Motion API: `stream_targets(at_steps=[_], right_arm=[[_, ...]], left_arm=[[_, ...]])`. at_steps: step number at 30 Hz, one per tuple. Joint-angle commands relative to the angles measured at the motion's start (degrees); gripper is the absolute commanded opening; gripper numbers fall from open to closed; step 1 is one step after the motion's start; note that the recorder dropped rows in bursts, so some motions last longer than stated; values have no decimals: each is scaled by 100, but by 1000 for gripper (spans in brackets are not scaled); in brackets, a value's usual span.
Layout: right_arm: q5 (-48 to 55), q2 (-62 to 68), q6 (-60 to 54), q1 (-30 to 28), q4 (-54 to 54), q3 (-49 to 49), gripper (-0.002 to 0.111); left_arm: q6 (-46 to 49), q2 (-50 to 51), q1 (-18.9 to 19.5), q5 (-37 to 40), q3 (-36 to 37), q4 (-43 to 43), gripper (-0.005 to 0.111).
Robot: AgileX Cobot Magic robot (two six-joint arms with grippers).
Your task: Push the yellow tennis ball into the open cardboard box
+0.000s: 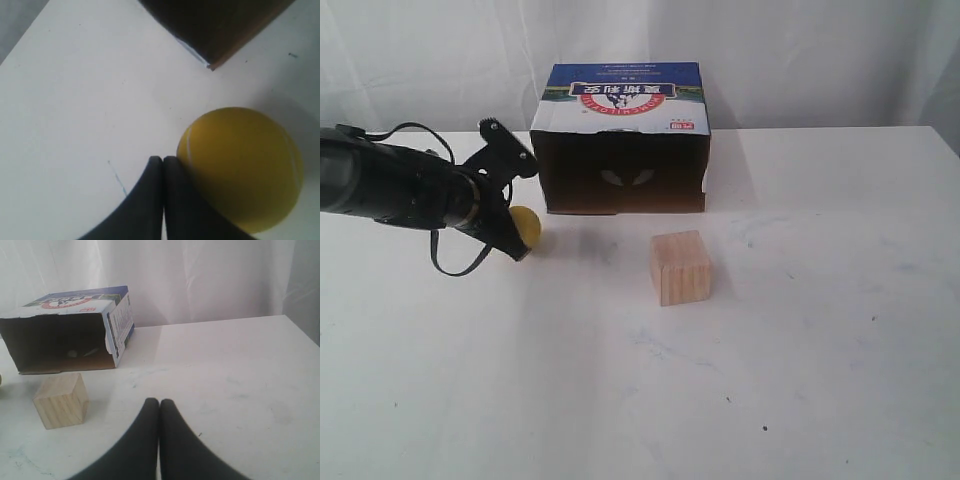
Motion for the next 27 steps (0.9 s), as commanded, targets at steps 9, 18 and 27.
stream_targets(at_steps=[9, 18, 27], right_arm=[[-40, -37, -20, -6, -10, 25, 0], [-40, -37, 1, -6, -10, 25, 0], [-40, -37, 1, -6, -10, 25, 0]], left_arm=[[-118, 486, -605, -523, -619, -241, 0], [-96, 964, -692, -520, -1361, -251, 0], [-68, 1344, -692, -521, -2314, -45, 0]])
